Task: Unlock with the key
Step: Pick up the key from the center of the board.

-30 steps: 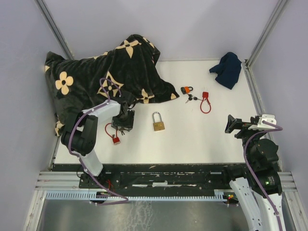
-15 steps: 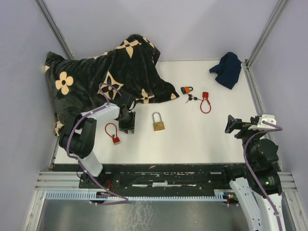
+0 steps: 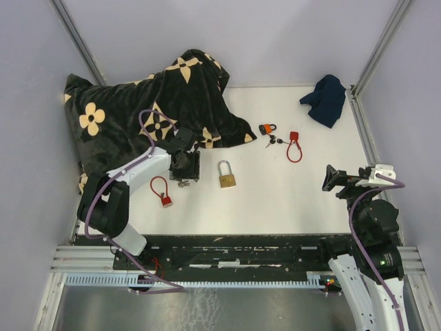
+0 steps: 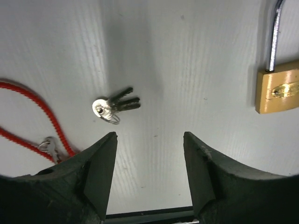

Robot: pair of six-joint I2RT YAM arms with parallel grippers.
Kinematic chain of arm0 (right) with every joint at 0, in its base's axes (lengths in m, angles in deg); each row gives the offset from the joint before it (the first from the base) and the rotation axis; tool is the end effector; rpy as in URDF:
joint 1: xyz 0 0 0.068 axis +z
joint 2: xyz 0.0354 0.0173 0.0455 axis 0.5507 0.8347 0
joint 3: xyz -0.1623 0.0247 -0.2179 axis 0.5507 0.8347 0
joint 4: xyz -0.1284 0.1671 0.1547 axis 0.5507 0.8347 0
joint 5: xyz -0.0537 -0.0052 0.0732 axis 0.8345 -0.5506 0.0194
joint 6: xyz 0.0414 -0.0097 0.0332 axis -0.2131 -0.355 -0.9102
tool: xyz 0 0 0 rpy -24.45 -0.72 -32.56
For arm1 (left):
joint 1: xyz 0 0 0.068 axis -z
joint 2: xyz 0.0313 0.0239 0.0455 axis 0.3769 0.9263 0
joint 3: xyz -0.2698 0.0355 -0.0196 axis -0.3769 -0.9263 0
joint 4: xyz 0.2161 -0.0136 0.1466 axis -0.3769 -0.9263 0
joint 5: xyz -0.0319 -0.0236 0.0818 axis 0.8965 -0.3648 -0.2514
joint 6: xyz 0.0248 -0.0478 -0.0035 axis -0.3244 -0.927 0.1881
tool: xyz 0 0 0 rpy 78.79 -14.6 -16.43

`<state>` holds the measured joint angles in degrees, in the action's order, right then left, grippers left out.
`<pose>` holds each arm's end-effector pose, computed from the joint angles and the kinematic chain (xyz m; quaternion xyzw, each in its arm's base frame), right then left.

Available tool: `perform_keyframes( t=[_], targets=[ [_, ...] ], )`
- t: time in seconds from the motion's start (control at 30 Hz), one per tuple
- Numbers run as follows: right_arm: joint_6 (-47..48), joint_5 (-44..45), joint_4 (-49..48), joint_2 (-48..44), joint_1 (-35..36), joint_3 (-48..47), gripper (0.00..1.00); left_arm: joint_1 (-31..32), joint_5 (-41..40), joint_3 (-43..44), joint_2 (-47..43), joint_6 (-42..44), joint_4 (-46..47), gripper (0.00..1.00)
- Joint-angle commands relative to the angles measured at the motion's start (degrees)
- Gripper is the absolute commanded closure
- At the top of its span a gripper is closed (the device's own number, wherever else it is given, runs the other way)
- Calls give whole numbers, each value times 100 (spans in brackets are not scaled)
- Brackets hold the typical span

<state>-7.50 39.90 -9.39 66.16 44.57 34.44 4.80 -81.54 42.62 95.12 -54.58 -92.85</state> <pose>0.0582 0.0018 0.3289 0.0784 0.7033 0.0253 0.7061 0.2708 -0.1356 0.2010 0.0135 0.9843 -0.0549 0.1671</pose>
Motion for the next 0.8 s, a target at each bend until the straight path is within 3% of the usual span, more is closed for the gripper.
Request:
perform_keyframes(
  t=[0.0,0.37,0.47,0.6,0.77],
  targets=[
    [83,-13,-137,-61,31,11,1,-31,-1081,398,239,596,-532,33],
    [86,0,-128,-70,29,10,1,-138,-794,625,1133,993,-520,38],
    [89,0,-127,-72,33,11,1,-163,-669,498,1178,1016,-480,45],
    [83,-17,-131,-70,35,6,1,-174,-206,328,1064,982,-306,62],
    [36,-141,-112,-21,28,-27,1,-171,356,148,785,722,-34,72]
  ],
)
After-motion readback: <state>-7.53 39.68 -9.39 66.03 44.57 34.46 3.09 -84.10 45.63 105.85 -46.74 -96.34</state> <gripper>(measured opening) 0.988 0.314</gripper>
